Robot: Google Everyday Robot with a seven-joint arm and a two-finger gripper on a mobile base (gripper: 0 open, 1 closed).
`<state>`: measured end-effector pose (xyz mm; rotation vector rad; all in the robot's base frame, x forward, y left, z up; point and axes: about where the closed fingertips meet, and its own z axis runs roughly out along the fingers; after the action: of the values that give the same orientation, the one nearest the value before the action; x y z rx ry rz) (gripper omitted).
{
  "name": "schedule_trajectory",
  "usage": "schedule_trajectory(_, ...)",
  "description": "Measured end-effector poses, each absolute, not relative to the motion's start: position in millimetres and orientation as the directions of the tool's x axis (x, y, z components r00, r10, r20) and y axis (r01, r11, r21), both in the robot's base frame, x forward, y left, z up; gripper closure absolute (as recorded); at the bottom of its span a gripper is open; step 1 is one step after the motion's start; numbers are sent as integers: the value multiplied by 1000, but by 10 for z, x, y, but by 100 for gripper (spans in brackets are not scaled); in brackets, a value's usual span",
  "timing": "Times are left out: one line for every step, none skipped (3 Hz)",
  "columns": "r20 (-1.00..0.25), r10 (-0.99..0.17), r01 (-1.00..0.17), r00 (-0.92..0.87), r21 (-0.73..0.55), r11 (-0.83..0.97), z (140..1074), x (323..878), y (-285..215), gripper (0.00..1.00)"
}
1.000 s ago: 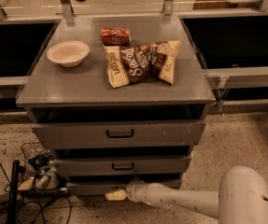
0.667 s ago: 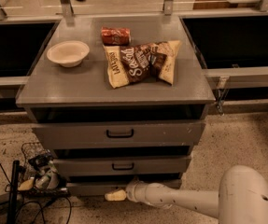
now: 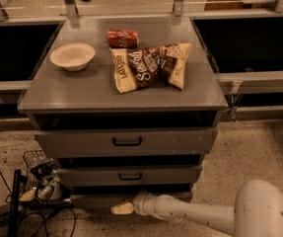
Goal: Open bottom drawer
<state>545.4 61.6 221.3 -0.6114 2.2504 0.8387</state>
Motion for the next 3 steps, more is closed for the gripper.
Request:
schedule_trajectory(-702, -205, -626, -682, 416, 660, 2242, 5305, 680, 0)
schedule_trajectory(-699, -209, -628, -684, 419, 656, 2238, 5275, 691, 0)
schedule_trajectory(-697, -212, -630, -685, 420, 653, 2235, 5253, 699, 0)
